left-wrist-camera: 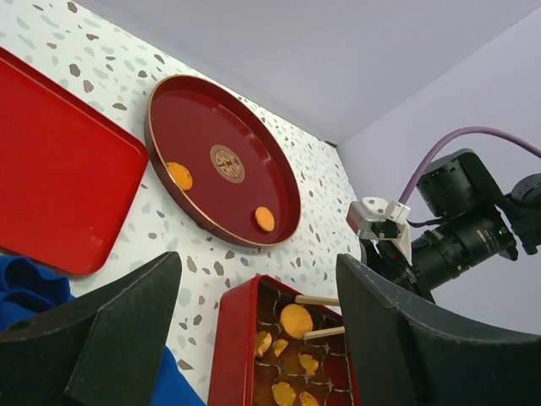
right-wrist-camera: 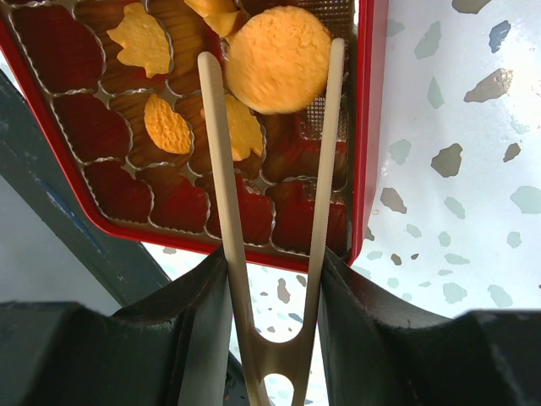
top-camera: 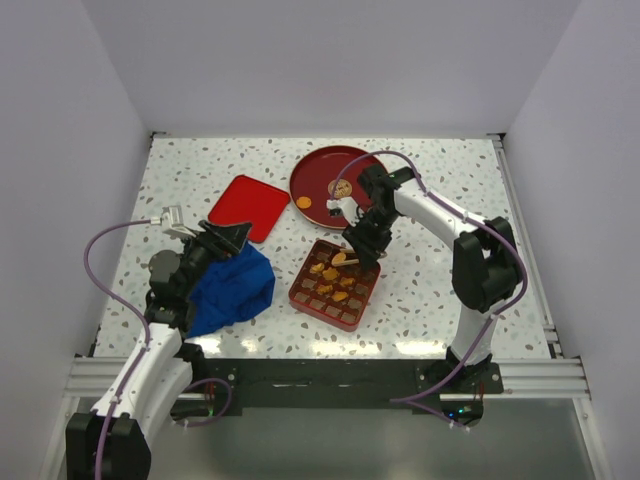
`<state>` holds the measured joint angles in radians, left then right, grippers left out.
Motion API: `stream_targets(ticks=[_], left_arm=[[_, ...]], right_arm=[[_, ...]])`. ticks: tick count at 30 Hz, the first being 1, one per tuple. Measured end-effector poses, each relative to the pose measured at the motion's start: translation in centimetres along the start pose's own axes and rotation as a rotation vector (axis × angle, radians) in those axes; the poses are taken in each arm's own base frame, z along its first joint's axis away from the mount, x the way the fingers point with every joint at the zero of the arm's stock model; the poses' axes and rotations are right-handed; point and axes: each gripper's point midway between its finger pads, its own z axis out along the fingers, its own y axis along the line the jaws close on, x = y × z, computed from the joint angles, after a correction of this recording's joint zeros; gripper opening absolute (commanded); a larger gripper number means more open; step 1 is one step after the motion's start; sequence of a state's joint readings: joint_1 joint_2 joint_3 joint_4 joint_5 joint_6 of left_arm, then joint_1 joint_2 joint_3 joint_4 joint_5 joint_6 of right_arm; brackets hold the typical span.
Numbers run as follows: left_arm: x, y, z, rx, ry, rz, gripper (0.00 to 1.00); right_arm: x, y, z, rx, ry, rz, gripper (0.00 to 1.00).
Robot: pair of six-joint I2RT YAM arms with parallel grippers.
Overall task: Pack the cookies
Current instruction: Place the fake cookies in the empty pocket of the box.
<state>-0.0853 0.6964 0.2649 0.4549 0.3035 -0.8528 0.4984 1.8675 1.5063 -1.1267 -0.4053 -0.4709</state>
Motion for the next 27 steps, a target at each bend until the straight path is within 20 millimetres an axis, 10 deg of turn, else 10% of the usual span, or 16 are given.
stream_targets(ticks=[16,27], left_arm=[[-0.1,0.2,0.0,-0.005,-0.003,0.0,0.79],[0.5,0.7,0.1,-0.021,0.022,-0.006,0.79]], right_arm=[[-1.9,-0.1,-1.3,0.015,-0.057,-0.011,0.38],[-12.2,-4.3,-4.6,0.135,-0.239,-0.156,0.38]])
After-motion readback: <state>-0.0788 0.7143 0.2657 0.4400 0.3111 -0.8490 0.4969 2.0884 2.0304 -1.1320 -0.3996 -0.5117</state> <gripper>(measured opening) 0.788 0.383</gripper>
